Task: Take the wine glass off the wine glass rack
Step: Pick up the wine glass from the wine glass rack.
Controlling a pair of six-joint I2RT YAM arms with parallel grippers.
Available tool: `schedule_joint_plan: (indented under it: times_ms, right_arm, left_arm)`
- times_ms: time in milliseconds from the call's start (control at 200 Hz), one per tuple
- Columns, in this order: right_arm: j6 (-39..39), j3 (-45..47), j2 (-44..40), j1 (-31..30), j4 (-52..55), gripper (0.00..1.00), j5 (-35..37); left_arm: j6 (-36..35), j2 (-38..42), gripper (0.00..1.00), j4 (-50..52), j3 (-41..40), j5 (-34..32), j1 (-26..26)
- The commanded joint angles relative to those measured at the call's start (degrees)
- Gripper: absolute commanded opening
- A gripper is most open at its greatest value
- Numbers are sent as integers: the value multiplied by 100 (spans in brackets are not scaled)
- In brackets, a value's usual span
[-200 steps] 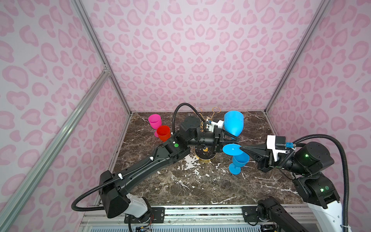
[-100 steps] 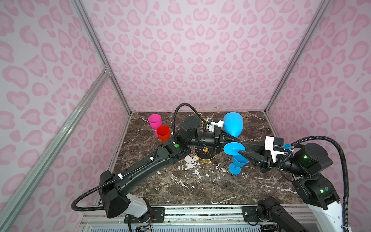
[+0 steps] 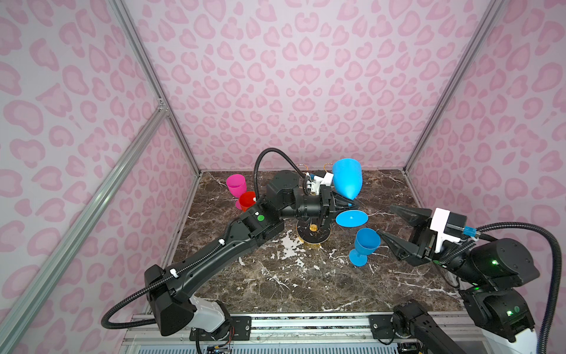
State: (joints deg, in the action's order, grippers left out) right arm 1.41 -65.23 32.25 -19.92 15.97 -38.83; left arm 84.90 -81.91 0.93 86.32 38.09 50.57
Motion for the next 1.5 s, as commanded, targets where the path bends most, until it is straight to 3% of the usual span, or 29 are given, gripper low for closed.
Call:
schedule_joint_plan:
  times_ms: [0, 90, 260, 565, 745, 930, 1250, 1495]
  right_arm:
    - [755, -457, 177, -13, 207, 72, 1306]
    - [1182, -949, 453, -12, 767, 72, 2078]
    - [2060, -1784, 1197, -7, 1501, 71, 2261]
    - [3419, -2764, 2568, -10, 2146, 71, 1157]
    - [4234, -2877, 3038, -56, 1787, 70, 549]
    - [4513, -3407, 3473, -381, 1987, 68, 587]
    - [4804, -3473, 3488, -268, 2139, 63, 405]
    - [4431, -3444, 3711, -487, 2745, 48, -13]
  left_arm:
    - [-1550, 107, 5, 906, 397, -562, -64]
    - [-2447, 226, 5, 1453, 536, -1134, -97]
    - [-4106, 559, 5, 2104, 540, -2420, -107]
    - [-6689, 1145, 5, 1891, -44, -4412, -13]
    - [-8457, 1132, 9, 1613, -122, -5331, 470]
    - [-10091, 1049, 9, 1202, -356, -6181, 892]
    - [-11750, 1319, 9, 436, -1260, -6955, 1135]
    - [-12237, 1407, 8, 298, -1432, -7092, 1166]
